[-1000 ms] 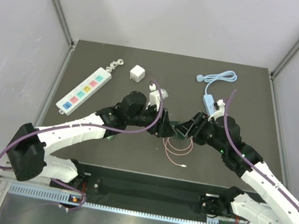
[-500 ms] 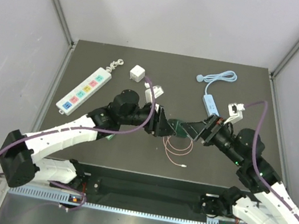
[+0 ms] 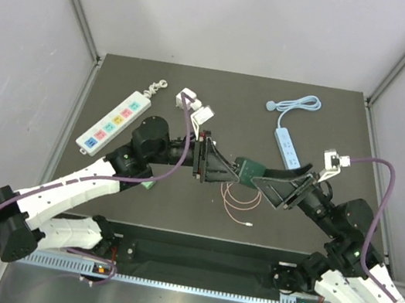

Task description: Insert the plug

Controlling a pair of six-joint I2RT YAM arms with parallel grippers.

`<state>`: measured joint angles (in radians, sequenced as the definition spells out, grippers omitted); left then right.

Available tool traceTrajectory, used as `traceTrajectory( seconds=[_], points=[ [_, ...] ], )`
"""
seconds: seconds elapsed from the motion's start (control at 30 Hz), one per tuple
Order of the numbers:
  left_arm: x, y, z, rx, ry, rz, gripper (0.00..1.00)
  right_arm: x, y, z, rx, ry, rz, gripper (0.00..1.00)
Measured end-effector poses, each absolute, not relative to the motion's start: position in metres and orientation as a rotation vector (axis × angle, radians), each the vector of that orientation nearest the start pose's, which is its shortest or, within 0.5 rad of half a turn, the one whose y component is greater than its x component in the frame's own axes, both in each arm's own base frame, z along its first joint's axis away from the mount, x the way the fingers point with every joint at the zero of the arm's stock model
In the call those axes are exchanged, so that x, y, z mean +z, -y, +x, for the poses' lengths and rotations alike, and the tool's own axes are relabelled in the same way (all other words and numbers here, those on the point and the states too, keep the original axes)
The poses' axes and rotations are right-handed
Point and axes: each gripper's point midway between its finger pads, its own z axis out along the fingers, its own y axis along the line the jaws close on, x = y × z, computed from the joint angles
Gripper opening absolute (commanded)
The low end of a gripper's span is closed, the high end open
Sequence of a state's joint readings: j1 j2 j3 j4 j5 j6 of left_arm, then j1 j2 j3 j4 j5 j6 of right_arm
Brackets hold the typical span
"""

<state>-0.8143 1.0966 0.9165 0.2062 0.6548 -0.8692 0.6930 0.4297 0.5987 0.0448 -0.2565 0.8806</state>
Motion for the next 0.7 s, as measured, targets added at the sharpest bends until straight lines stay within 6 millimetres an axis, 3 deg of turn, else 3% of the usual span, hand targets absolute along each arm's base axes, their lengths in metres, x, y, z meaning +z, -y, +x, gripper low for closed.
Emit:
traceTrajectory(
  seconds=[0.2, 0.3, 0.47, 0.7],
  points=[
    [0.372, 0.339, 0.128, -1.861, -1.672, 0.595, 0.0, 0.359, -0.223, 0.131, 1.576, -1.472, -0.128, 0.99],
    [0.381, 0.338, 0.124, -1.895, -1.639, 0.604, 0.0, 0.367, -0.225, 0.127, 1.618, -1.438, -0.143, 0.92],
    [0.388, 0.338, 0.119, -1.929, -1.607, 0.621, 0.0, 0.377, -0.228, 0.122, 1.683, -1.387, -0.168, 0.82],
    [0.388, 0.339, 0.12, -1.939, -1.612, 0.617, 0.0, 0.376, -0.232, 0.12, 1.733, -1.379, -0.168, 0.74]
  ],
)
